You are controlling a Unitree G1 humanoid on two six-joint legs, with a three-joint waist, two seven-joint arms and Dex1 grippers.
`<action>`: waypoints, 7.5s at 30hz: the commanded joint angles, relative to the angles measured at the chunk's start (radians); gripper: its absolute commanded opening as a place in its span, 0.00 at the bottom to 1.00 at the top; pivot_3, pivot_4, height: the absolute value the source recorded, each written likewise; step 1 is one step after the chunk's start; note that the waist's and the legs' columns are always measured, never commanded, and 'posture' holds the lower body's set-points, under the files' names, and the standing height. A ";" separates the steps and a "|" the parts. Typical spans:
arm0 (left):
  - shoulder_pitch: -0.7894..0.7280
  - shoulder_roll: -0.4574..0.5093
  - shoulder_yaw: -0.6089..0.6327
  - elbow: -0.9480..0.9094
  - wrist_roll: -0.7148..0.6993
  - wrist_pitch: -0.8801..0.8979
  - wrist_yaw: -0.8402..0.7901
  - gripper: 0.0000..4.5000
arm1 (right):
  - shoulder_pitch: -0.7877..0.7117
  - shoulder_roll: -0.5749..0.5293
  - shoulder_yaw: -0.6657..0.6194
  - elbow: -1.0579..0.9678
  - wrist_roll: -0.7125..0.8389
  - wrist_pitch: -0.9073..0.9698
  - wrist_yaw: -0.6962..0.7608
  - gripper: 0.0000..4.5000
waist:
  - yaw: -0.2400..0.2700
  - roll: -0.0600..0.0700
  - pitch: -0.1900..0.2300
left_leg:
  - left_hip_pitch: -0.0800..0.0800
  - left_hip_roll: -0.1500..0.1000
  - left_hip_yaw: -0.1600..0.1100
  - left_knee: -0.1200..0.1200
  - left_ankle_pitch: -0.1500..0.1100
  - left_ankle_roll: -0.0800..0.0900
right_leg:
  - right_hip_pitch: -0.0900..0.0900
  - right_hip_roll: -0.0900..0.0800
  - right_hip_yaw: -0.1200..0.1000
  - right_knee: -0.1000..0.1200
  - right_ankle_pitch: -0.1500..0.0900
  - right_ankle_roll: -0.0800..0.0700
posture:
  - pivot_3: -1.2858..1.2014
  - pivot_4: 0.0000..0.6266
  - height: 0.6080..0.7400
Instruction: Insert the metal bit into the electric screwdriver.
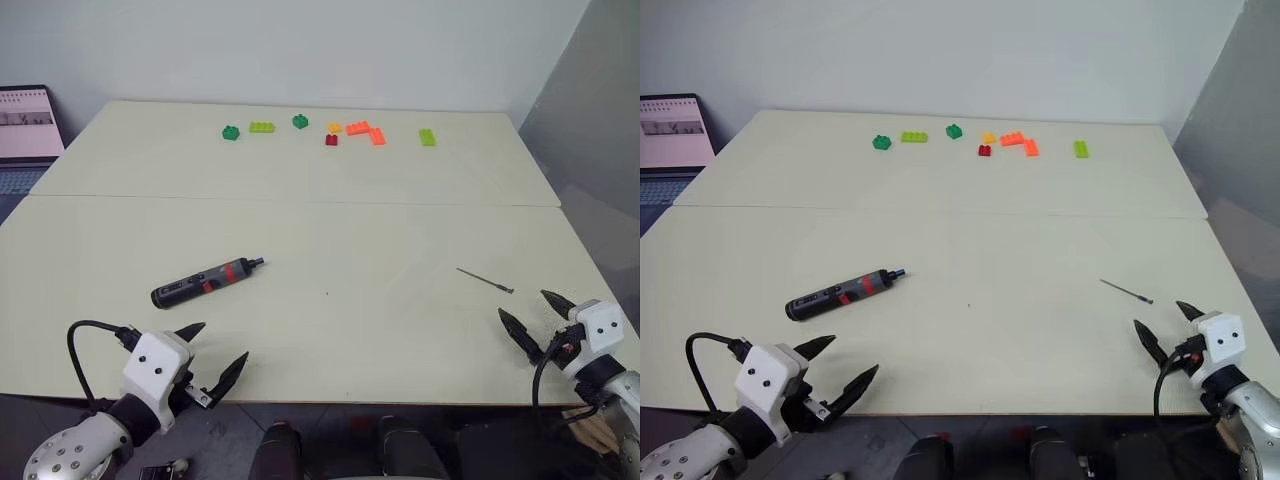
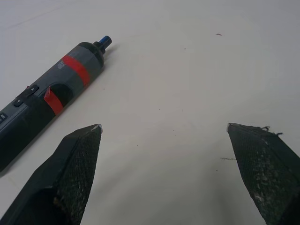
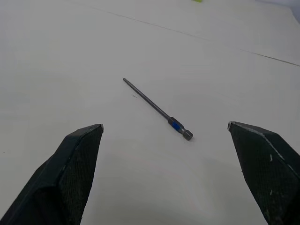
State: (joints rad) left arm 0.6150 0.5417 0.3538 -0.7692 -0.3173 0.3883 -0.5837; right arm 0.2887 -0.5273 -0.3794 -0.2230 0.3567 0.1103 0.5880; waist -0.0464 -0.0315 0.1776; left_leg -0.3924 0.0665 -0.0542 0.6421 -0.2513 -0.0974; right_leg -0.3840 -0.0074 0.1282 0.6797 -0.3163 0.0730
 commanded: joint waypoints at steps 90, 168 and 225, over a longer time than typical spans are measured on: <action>-1.579 0.379 -0.813 1.263 0.570 -0.012 -0.827 1.00 | -0.445 -0.359 0.253 -0.343 0.349 0.277 0.567 1.00 | -0.004 0.000 0.006 | -0.008 -0.001 -0.009 0.003 0.000 0.001 | -0.003 0.001 -0.007 0.002 0.008 0.005 | 0.52 0.24 1.00; -1.646 0.212 -0.812 1.258 0.630 0.157 -0.963 0.37 | -0.470 -0.445 0.248 -0.241 0.325 0.269 0.757 1.00 | 0.014 0.002 0.005 | -0.007 -0.002 -0.011 0.004 0.000 0.001 | 0.000 0.001 -0.009 0.001 0.008 0.006 | 0.52 0.24 1.00; -1.362 -0.426 -0.296 0.938 0.135 -0.144 0.095 0.37 | -0.506 -0.376 0.001 -0.423 0.612 0.564 0.193 1.00 | 0.018 0.002 0.006 | -0.008 -0.003 -0.013 0.005 0.001 0.000 | 0.001 -0.001 -0.010 0.002 0.010 0.008 | 0.52 0.24 1.00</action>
State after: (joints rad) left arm -0.7346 0.1267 0.0514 0.2392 -0.1444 0.2675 -0.4881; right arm -0.2117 -0.9027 -0.3547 -0.6199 0.9535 0.6843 0.7933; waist -0.0285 -0.0293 0.1833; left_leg -0.4003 0.0632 -0.0668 0.6471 -0.2505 -0.0969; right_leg -0.3835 -0.0081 0.1186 0.6816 -0.3067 0.0806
